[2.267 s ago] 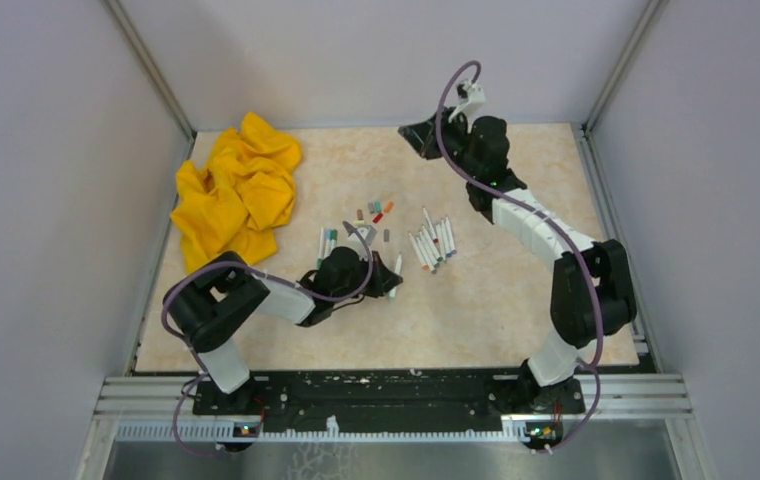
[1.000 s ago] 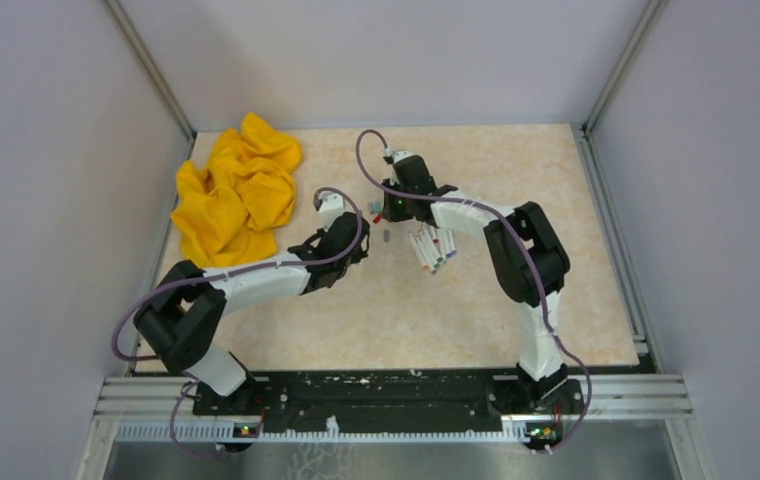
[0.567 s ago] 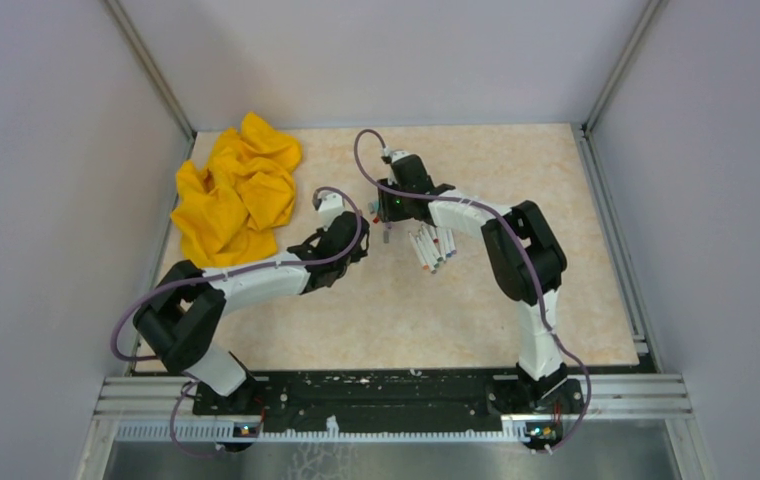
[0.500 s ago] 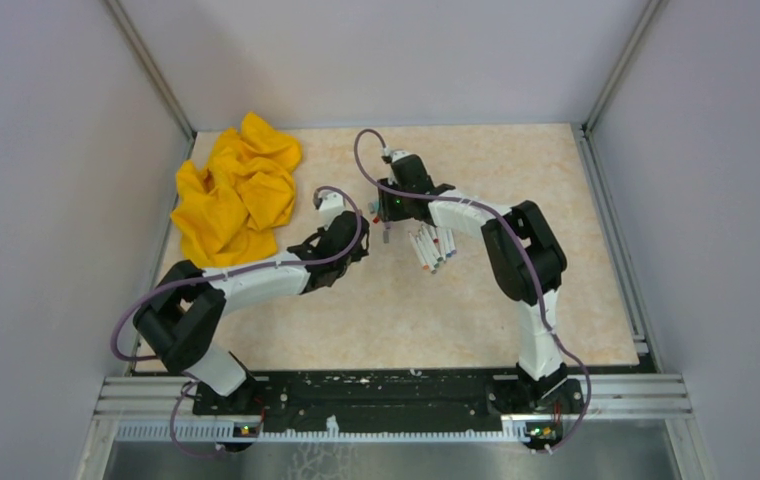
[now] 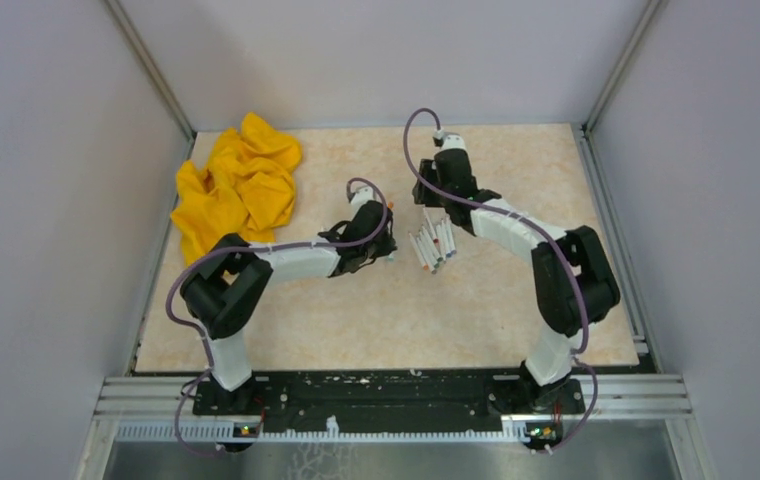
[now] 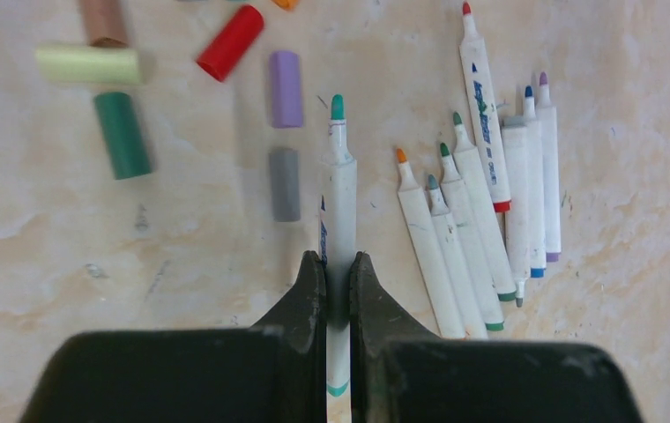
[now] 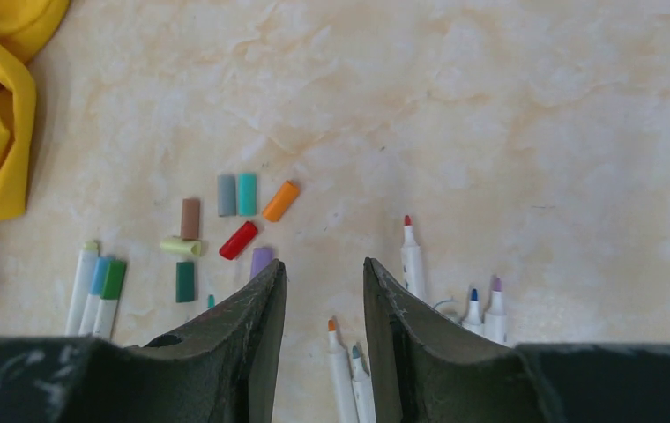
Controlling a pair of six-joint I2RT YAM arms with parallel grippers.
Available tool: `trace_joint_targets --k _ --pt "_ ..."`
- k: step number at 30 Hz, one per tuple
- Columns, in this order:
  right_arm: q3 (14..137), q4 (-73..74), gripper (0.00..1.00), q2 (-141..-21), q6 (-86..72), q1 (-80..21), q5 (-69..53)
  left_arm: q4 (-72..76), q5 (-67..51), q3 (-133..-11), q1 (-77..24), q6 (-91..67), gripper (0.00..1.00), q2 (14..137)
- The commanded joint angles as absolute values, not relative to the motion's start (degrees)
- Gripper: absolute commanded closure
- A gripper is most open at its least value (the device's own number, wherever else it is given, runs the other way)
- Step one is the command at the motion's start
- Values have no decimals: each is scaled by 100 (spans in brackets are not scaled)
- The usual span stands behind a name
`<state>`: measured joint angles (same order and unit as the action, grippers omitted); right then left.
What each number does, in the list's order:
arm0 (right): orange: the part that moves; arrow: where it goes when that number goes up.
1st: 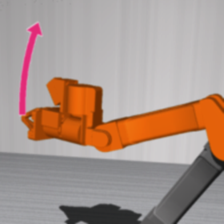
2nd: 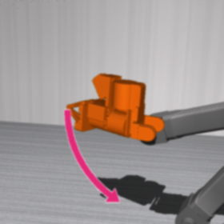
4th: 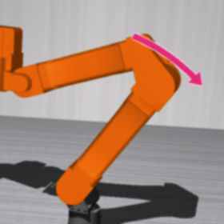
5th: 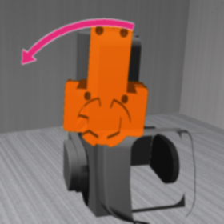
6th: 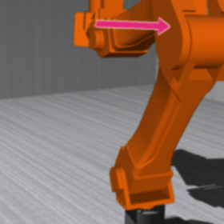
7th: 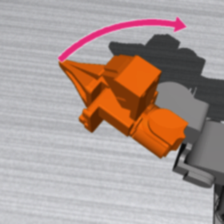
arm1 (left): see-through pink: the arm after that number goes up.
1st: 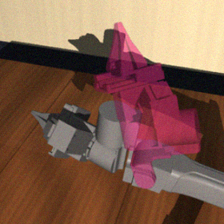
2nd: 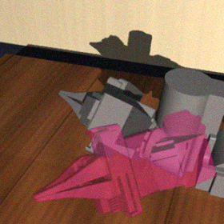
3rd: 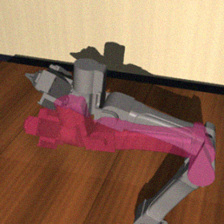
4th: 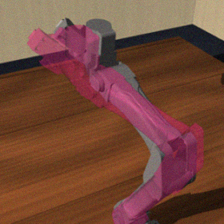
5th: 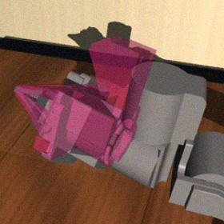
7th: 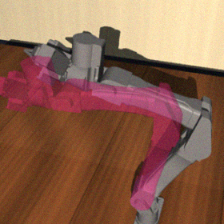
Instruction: Open the pen caps
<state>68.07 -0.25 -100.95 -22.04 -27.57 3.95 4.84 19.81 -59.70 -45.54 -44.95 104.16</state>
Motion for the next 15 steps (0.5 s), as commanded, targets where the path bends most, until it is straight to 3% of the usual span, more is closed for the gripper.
trace_joint_targets --k 1,11,15 --pt "6553 -527 63 -9476 -2376 -2643 569 671 1451 -6380 -4611 -4738 100 10765" --pt "6162 -547 62 -9068 -2368 -2593 584 780 921 -6783 -4691 -5109 86 11384" --pt "6070 -536 62 -8961 -2338 -2592 560 728 933 -6792 -4728 -5205 70 11392"
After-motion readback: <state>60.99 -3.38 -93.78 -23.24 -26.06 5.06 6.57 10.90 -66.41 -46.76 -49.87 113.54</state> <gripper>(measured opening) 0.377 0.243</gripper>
